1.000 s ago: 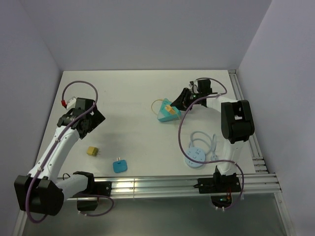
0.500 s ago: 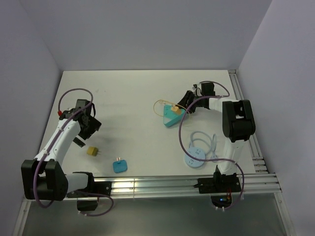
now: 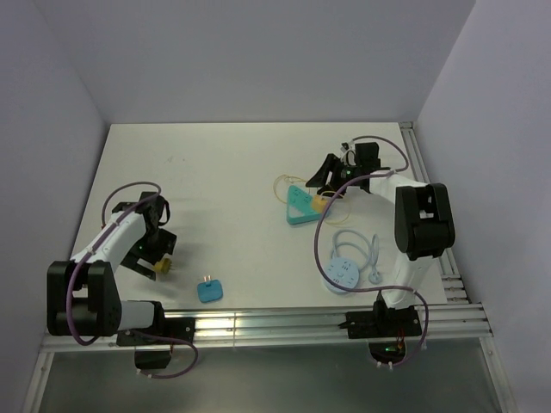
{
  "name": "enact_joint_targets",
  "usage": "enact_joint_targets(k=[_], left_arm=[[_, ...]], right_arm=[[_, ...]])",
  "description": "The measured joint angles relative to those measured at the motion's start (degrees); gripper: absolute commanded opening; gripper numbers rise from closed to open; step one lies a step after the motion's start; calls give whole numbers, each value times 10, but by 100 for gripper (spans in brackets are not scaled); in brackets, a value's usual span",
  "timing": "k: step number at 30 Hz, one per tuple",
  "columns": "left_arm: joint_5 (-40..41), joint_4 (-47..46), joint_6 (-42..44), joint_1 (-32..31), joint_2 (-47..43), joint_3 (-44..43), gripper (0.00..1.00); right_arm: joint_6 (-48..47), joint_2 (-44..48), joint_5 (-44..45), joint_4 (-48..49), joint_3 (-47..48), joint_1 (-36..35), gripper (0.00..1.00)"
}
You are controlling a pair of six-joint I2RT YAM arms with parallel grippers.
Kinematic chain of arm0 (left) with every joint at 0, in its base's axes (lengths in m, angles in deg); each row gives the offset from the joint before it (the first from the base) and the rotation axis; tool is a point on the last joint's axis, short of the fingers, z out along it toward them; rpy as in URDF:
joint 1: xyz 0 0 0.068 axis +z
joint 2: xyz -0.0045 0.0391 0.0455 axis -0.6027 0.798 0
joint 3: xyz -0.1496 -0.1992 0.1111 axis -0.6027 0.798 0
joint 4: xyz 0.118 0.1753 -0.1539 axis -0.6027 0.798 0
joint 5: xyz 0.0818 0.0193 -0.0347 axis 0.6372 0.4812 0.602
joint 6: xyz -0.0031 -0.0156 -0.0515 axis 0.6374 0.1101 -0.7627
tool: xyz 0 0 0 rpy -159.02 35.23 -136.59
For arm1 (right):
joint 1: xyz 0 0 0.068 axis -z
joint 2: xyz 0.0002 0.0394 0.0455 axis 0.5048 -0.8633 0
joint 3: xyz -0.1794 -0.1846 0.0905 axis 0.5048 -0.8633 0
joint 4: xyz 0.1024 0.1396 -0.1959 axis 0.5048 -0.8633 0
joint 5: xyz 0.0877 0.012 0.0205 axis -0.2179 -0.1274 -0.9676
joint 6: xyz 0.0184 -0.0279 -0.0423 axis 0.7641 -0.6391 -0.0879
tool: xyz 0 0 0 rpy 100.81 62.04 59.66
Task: Insert the plug
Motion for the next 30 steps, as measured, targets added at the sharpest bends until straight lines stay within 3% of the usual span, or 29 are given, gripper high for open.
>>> enact_joint_targets(k=[5, 11, 14, 15, 16, 17, 19, 22, 23, 24, 25, 30], left_arm=[[-2, -21, -7, 12, 9, 4, 86], [-9, -46, -7, 13, 28, 16, 69], [-13, -54, -4, 13, 29, 18, 46], [-13, -57, -2, 13, 29, 18, 22], [-15, -59, 1, 13, 27, 18, 14], [-15, -63, 10, 13, 22, 18, 13], [-18, -68, 24, 14, 7, 18, 1], [-22, -75, 47, 14, -23, 16, 0], [-26, -75, 58, 14, -33, 11, 0], [-31, -79, 70, 14, -43, 5, 0], [-40, -84, 84, 14, -52, -2, 0], [-183, -182, 200, 15, -128, -16, 0]], right_arm=[[-9, 18, 6, -5, 0, -12, 69], [-26, 64, 32, -32, 0, -32, 69], [-32, 101, 48, -46, 0, -42, 69], [-34, 114, 52, -50, 0, -46, 68], [-36, 128, 58, -53, -2, -50, 68], [-37, 142, 64, -57, -5, -54, 68], [-41, 173, 75, -73, -10, -63, 69], [-46, 215, 89, -92, -10, -73, 74], [-47, 229, 91, -99, -10, -76, 84], [-47, 244, 93, -106, -10, -78, 87], [-49, 258, 93, -111, -10, -78, 100], [-50, 318, 62, -112, -24, -78, 100]])
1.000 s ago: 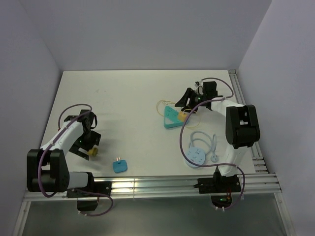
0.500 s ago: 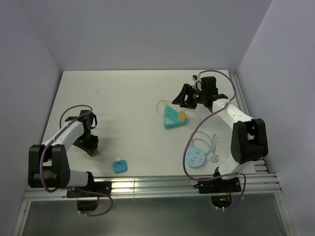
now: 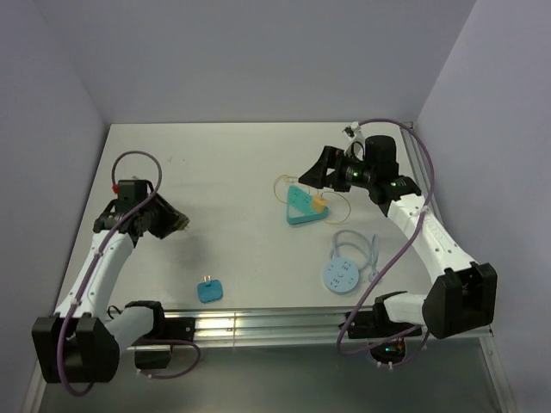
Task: Insert the plug
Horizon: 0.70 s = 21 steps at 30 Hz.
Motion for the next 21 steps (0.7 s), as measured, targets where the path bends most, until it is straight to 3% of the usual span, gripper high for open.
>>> enact_joint_targets(k=[5, 8, 11, 12, 14, 21], left_arm=[[-174, -133, 73, -28, -64, -4, 0], [-241, -206, 111, -97, -69, -17, 0], [-269, -250, 143, -185, -67, -28, 0], [-271, -258, 153, -208, -67, -30, 0], [-278, -272, 177, -253, -67, -33, 0], [-221, -257, 262, -369, -49, -60, 0]], right_arm=[[18, 32, -83, 19, -37, -6, 100], [30, 39, -99, 21, -38, -36, 100], [44, 50, -100, 17, -34, -80, 87], [54, 54, -103, 17, -34, -92, 78], [78, 65, -106, 19, -34, -104, 73], [83, 80, -66, -40, -4, -136, 79]])
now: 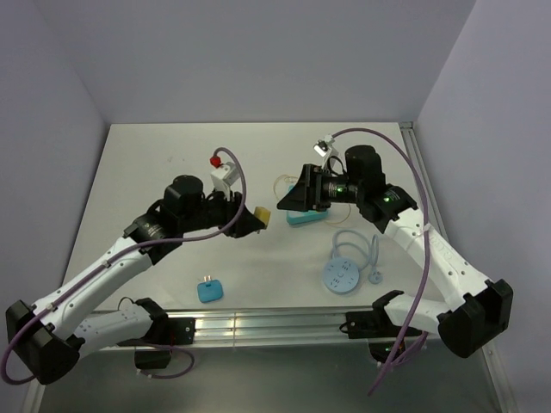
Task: Insert the plug
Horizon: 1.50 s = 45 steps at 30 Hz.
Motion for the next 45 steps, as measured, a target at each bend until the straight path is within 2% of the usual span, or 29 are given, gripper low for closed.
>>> enact_joint_targets(k=[5, 9, 12, 24, 25, 29, 32, 34, 36, 37, 39, 40, 41, 43, 45], left_arm=[[73, 14, 42, -79, 33, -29, 0], [127, 24, 62, -127, 52, -39, 0], [160, 28, 71, -147, 56, -40, 0], [232, 28, 90, -188, 71, -53, 0], [238, 28, 90, -191, 73, -54, 0], [253, 32, 94, -201, 80, -59, 0], [270, 38, 98, -206, 80, -62, 0], [278, 39, 98, -208, 80, -62, 0], [285, 39, 98, -210, 80, -62, 0], [286, 39, 98, -210, 80, -62, 0], [294, 39, 97, -211, 80, -62, 21], [299, 39, 96, -212, 81, -63, 48], [305, 39, 93, -214, 81, -63, 59], [328, 40, 82, -216, 82, -63, 77], [354, 41, 65, -214, 80, -62, 83]], right_arm=[[-8, -4, 19, -45, 27, -23, 80], [-21, -20, 44, -86, 63, -38, 77], [-31, -29, 62, -110, 76, -50, 72], [-56, -86, 101, -172, 97, -87, 66], [-56, -91, 103, -172, 99, -92, 63], [-60, -108, 107, -174, 105, -111, 38], [-51, -113, 113, -174, 105, -117, 26], [-50, -113, 114, -173, 105, -118, 24], [-51, -113, 115, -170, 105, -119, 2], [-51, -113, 116, -169, 104, -119, 0], [-51, -112, 119, -167, 104, -119, 0], [-51, -111, 122, -165, 103, -120, 0], [-51, -108, 126, -163, 102, -121, 0], [-55, -97, 158, -164, 97, -122, 0], [-60, -80, 215, -179, 92, -121, 0]])
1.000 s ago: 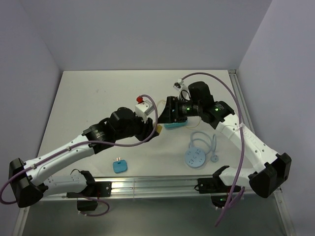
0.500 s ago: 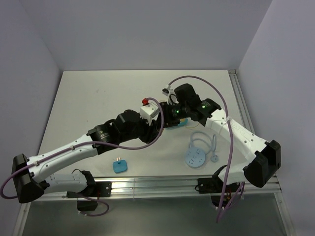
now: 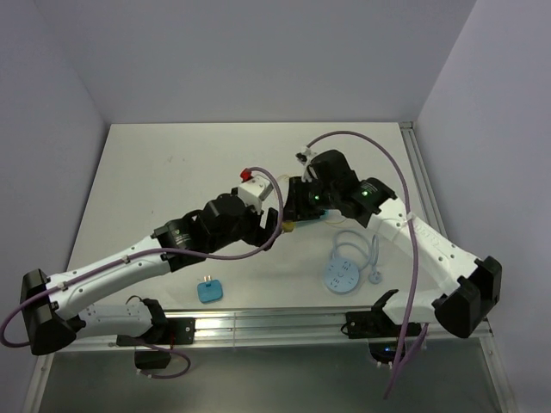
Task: Insert the plug
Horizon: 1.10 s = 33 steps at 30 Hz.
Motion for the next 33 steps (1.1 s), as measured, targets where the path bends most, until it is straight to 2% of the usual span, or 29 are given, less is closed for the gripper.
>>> enact_joint_targets(k=[4, 8, 9, 10, 13, 19, 21, 22, 27, 33], left_arm=[[12, -18, -26, 5, -21, 18, 83], [-3, -48, -54, 5, -14, 32, 79], [-11, -60, -65, 5, 0, 34, 74], [-22, -74, -76, 5, 18, 36, 61], [-59, -115, -106, 5, 80, 38, 41], [-177, -211, -172, -2, 197, 43, 12], [-205, -231, -186, -11, 229, 40, 7], [-219, -240, -193, -19, 249, 37, 0], [-254, -264, -224, -57, 321, 29, 0], [-263, -250, -244, -79, 362, 18, 0]], right_arm=[[0, 65, 128, -10, -42, 38, 0], [5, 152, 205, -16, -106, 139, 0], [4, 171, 227, -19, -115, 164, 0], [5, 185, 244, -22, -119, 179, 0], [2, 215, 280, -30, -123, 193, 0], [-4, 265, 322, -30, -175, 195, 0], [-2, 274, 327, -33, -200, 197, 0], [-1, 275, 327, -35, -210, 198, 0], [7, 241, 302, -35, -233, 200, 0], [28, 174, 281, -46, -240, 201, 0]])
